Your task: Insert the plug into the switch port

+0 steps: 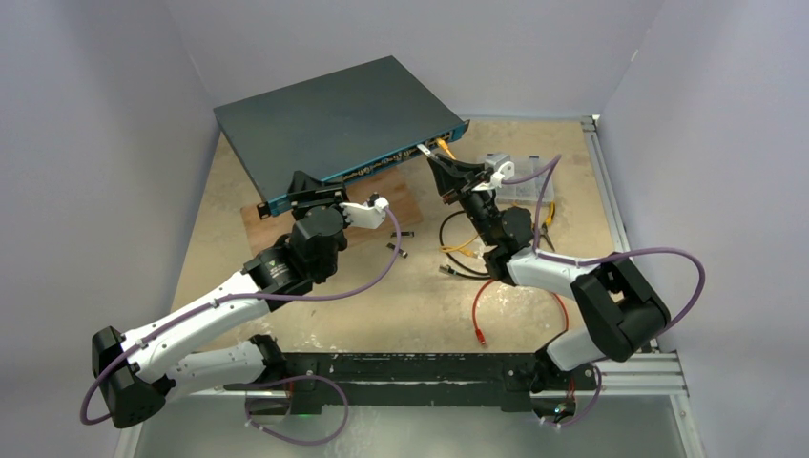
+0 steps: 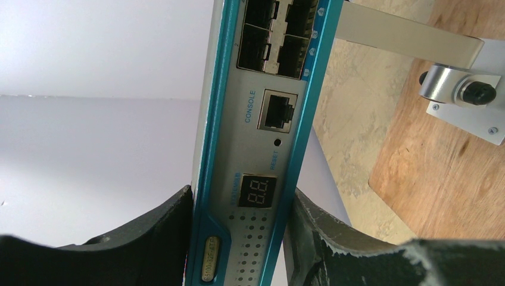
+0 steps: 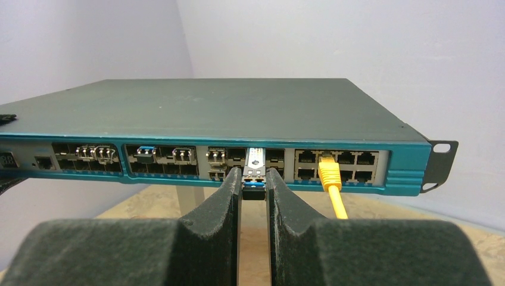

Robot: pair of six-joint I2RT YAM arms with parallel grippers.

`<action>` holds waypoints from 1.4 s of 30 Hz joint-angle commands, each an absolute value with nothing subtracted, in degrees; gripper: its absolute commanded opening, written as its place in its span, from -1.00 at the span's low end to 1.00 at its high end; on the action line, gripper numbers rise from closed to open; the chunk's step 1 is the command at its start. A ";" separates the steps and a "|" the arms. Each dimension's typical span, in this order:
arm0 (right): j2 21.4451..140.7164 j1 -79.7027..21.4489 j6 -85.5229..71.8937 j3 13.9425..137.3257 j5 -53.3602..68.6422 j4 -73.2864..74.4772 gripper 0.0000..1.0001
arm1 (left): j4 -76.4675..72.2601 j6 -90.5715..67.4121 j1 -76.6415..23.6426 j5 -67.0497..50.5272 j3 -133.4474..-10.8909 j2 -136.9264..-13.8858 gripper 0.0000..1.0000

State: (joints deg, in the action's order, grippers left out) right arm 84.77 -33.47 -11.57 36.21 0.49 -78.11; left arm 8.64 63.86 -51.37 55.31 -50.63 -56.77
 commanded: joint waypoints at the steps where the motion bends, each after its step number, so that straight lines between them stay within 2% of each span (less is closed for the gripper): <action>1: 84.77 -33.74 -11.86 36.62 -0.33 -81.56 -1.00 | 8.46 57.12 -51.44 55.50 -50.36 -55.02 -1.00; 42: 85.85 -34.18 -10.81 35.43 -1.44 -81.96 -1.00 | 8.53 56.82 -51.36 55.05 -50.46 -54.93 -1.00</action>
